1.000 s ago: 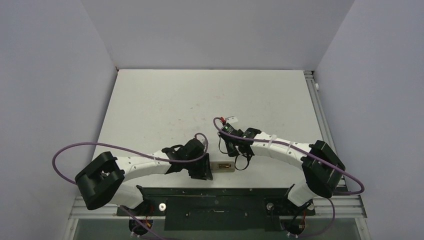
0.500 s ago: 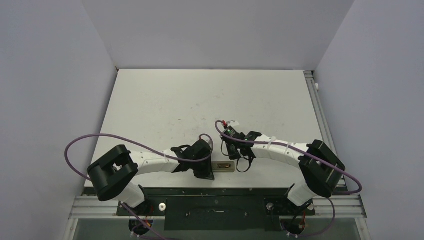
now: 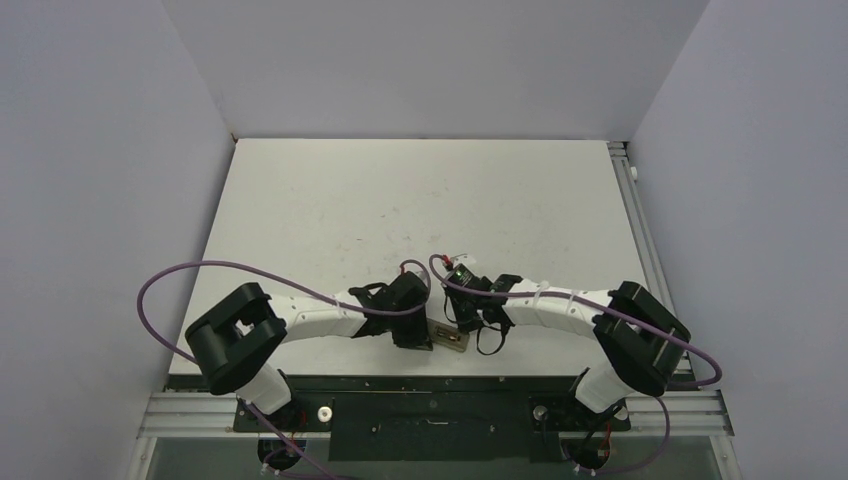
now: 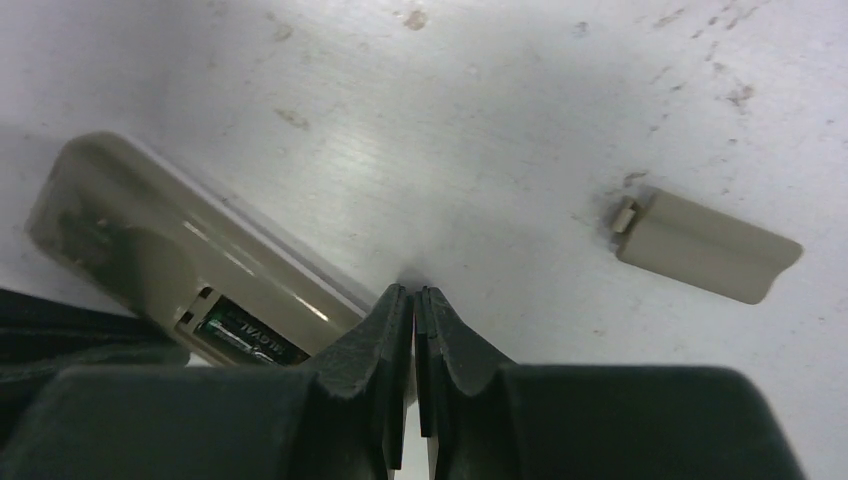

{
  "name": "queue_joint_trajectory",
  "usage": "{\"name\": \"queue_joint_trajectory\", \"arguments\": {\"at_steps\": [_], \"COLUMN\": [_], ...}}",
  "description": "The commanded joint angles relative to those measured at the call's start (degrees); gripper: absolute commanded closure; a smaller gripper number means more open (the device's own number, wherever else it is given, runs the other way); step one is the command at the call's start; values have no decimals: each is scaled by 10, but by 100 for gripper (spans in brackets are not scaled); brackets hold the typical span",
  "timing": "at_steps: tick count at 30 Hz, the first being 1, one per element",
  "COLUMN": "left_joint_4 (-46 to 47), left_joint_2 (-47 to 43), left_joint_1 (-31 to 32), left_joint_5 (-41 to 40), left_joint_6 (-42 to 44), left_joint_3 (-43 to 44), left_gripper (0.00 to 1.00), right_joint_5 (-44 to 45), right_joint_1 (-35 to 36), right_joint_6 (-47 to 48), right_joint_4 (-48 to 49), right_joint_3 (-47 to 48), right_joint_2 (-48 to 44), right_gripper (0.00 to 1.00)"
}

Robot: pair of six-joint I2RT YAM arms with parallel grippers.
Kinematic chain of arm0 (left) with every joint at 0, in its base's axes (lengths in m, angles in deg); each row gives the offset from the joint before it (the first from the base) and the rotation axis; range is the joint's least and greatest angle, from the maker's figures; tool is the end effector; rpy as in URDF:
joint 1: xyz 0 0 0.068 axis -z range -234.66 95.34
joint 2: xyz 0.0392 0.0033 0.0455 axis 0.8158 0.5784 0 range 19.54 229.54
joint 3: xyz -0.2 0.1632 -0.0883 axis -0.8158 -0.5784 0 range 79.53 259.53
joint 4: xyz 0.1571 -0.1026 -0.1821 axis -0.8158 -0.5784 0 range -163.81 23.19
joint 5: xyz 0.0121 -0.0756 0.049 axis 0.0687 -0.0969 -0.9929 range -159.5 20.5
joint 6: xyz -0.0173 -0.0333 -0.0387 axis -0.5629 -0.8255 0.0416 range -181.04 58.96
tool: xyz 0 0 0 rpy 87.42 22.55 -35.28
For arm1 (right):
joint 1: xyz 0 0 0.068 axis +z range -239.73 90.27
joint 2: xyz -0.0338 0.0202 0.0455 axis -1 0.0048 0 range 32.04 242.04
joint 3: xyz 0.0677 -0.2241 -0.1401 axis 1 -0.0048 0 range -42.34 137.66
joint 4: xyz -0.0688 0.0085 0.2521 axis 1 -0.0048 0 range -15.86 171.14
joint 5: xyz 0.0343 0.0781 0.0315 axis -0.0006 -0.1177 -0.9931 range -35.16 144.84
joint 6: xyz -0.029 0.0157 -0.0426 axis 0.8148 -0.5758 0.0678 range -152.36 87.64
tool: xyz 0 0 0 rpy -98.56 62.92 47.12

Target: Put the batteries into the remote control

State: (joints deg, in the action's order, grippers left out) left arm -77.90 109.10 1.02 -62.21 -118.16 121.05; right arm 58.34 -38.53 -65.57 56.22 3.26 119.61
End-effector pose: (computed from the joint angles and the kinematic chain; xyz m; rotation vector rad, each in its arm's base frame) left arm 0.1556 -0.2359 0.1417 0.0143 2.8508 -0.7560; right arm 0.1734 0.2123 0.1573 -0.4180 2.7533 0.3194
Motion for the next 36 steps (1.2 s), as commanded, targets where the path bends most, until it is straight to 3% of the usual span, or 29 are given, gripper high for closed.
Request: {"name": "queue_joint_trajectory", "arguments": {"at_steps": [1,13,24,27,31,36], "left_joint_4": [-24,-29,-67,-95,-115,-140], "left_joint_2": [16,30,30,17,1,-17], "left_joint_1": [-17,-48,-61,-60,-53,-46], "left_joint_5": [-41,-34,-41,-62,-64,-68], "left_joint_6": [2,27,53,59,57,53], "left_joint_3": [6,16,40,47,58,69], "left_gripper": [100,100,100,88,69,64], "right_joint_5": [-8,10,43,64,80,101], "right_joint_1": [30,97,108,108,108,107], "right_joint_6": [-7,-53,-75,-79,-81,-76], "right_joint_4": [26,34,-2,-20,-35,-61], "right_joint_3": [-14,-19,-12,-7,1,21], "right_joint_2": [-20,-16,-28,-38,-46,-54], "right_gripper": [91,91,91,91,83,81]}}
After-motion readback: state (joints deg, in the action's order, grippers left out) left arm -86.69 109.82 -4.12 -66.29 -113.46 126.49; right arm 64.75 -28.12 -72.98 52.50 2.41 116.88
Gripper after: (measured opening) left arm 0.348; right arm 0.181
